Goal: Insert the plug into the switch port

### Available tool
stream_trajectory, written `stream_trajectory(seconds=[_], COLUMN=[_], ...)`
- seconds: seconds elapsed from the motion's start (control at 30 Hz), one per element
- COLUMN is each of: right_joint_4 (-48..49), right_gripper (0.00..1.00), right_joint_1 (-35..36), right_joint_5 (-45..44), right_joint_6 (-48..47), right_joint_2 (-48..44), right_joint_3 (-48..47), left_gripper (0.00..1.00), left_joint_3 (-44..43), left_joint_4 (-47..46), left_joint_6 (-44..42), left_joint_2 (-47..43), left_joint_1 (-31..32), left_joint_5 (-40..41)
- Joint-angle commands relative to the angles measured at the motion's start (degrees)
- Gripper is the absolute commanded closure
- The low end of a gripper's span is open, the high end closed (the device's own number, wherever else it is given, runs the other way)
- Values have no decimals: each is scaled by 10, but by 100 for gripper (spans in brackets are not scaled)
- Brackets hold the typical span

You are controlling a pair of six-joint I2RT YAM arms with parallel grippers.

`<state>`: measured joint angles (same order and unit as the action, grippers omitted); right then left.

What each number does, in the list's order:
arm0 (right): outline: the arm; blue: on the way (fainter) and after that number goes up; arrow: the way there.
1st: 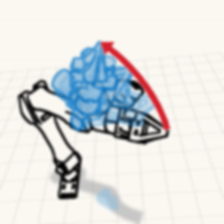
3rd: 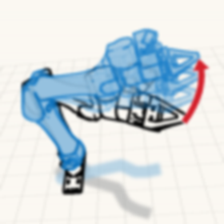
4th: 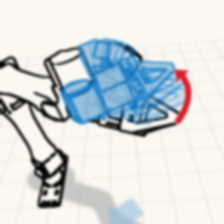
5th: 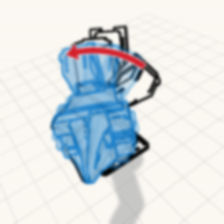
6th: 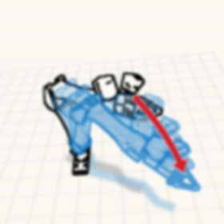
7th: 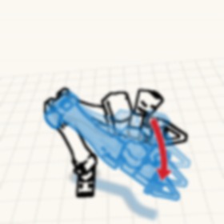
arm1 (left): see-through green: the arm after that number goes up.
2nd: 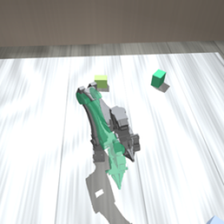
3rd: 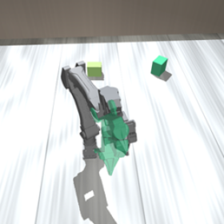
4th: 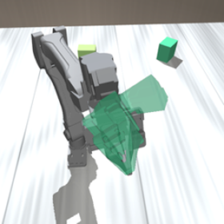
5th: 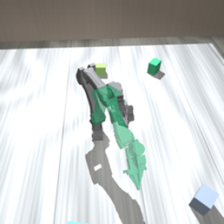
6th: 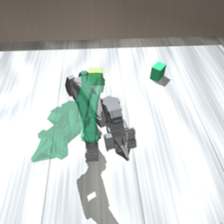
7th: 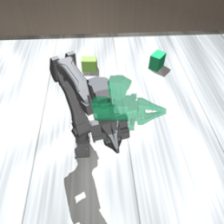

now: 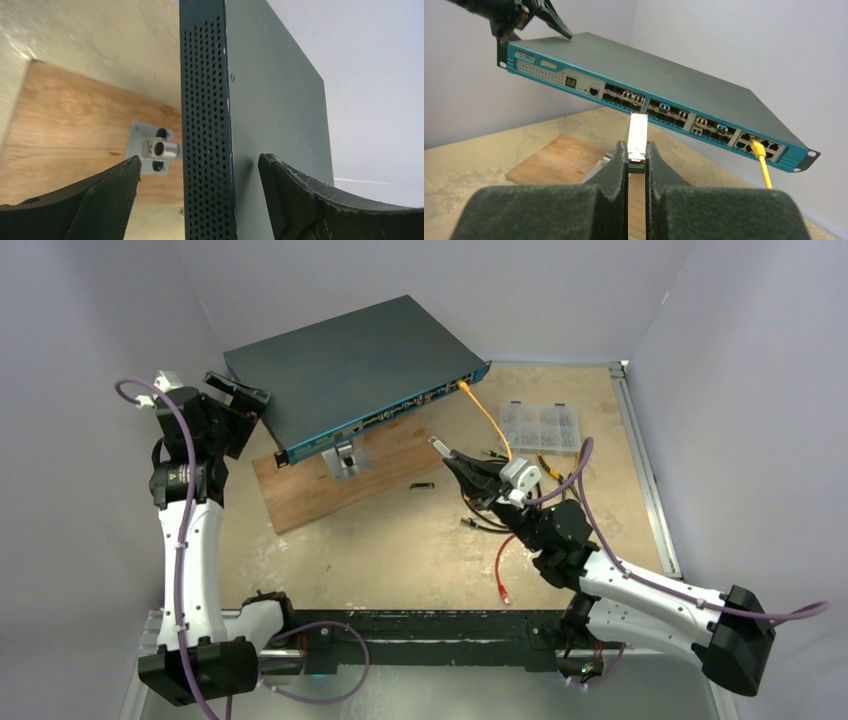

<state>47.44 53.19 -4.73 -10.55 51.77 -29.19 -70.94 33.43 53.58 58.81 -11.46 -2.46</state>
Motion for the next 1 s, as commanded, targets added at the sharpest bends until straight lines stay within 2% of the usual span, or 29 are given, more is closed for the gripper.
stream_trajectory(seconds=[0.0, 0.17, 0.43, 0.77, 0.97], right_joint_4=[10, 3, -6, -21, -28], right_gripper=[100, 100, 100, 100, 100], right_joint_1=[-2, -2, -2, -2, -2], right_joint_5=[10, 15, 33, 9, -15], right_joint_6=[-2, -6, 5, 37, 46], right_joint_2=[2, 4, 31, 89, 129], right_joint_3=[-36, -43, -65, -96, -124], left_gripper=[14, 18, 36, 68, 85], left_joint_3=[26, 65, 129, 119, 138], left_joint_4=[-62, -98, -184, -167, -184], left_joint_6=[64, 115, 211, 196, 216], left_joint_2=[2, -7, -12, -17, -18], left_joint_1=[-10, -19, -27, -28, -28], left_joint_5=[-96, -140, -225, -218, -233])
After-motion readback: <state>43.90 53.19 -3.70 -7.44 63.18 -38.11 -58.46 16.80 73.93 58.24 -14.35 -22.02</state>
